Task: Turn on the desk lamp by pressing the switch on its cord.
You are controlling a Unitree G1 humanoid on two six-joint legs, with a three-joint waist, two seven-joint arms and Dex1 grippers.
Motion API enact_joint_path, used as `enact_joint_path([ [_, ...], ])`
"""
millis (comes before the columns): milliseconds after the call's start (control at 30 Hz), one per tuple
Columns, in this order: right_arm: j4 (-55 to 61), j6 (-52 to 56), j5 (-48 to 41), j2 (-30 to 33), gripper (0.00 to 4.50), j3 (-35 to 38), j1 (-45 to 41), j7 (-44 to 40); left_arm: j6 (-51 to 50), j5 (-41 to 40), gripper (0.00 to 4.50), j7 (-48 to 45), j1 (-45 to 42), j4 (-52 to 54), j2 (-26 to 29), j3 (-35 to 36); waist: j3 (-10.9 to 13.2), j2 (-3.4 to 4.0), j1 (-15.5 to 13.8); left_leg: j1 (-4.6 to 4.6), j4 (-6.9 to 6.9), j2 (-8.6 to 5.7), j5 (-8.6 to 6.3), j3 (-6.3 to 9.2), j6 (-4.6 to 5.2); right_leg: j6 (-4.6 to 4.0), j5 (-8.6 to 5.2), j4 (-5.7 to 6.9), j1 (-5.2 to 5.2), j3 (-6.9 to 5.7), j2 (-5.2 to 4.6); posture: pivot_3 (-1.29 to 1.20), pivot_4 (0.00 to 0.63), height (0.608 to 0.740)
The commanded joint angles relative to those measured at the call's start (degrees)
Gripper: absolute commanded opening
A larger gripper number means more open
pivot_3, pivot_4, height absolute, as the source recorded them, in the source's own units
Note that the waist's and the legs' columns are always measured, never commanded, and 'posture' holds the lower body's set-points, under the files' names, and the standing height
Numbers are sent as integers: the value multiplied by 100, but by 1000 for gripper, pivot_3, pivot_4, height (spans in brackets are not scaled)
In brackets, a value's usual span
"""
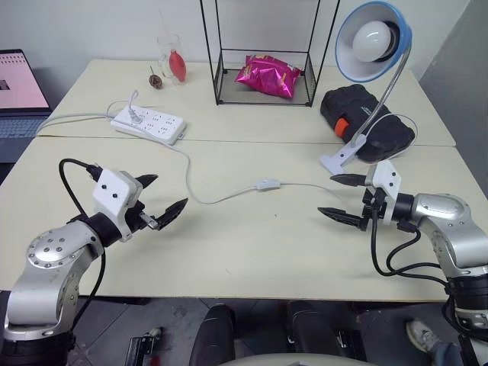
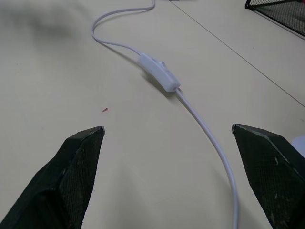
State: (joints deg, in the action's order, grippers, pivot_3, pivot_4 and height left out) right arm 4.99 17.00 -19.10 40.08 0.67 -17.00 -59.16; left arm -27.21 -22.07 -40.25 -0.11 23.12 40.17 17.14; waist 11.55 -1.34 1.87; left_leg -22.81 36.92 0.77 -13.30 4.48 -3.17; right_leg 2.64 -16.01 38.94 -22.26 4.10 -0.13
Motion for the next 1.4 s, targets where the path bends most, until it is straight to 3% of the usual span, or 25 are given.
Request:
enact_joint_path([
  [33, 349, 80, -20, -13, 4500, 9, -17, 145, -7, -236, 4467, -86, -316, 3, -36, -70, 0, 0, 0, 0, 0, 0, 0, 1, 0, 0, 0, 0, 0, -1, 0, 0, 150, 740],
  [267, 812, 797, 193, 32, 4500, -19, -13, 814, -310, -556, 4467, -356, -1215, -483, -264, -681, 0, 0, -3, -2, 0, -2, 0, 2, 0, 1, 0, 1, 0, -2, 1, 0, 150, 740],
  [467, 1487, 1667, -274, 94, 4500, 109, 10, 913, -271, -470, 4467, -904, -1989, -1301, -525, -1496, 0, 0, -3, -4, 1, -5, 0, 3, 0, 1, 0, 0, 0, -2, 2, 0, 150, 740],
  [600, 2039, 2078, -496, 168, 4500, 207, 248, 1022, -87, -256, 4467, -1310, -2845, -2669, -982, -2020, 0, -1, -25, -7, 0, -7, 0, 8, 0, 1, 1, 1, -1, -4, 4, 0, 150, 740],
  [933, 2848, 2473, -632, 281, 4500, 315, 523, 1430, 416, 234, 4467, -1857, -4399, -5531, -1880, -2366, 0, -4, 11, -15, 2, -10, 0, 11, 1, 6, -1, 0, -5, -5, 9, 0, 150, 740],
  [1267, 3176, 2621, -717, 372, 4500, 309, 639, 1588, 524, 775, 4467, -2391, -4603, -6187, -2021, -2705, 0, -4, -1, -17, -1, -10, 0, 14, 0, 8, -2, 0, -5, -4, 9, 0, 150, 740],
  [1400, 3190, 2621, -759, 385, 4500, 283, 627, 1632, 533, 844, 3803, -2407, -4583, -6159, -2084, -2662, 0, -4, 0, -15, -1, -10, 0, 14, 1, 9, -2, 0, -5, -4, 10, 0, 150, 740],
])
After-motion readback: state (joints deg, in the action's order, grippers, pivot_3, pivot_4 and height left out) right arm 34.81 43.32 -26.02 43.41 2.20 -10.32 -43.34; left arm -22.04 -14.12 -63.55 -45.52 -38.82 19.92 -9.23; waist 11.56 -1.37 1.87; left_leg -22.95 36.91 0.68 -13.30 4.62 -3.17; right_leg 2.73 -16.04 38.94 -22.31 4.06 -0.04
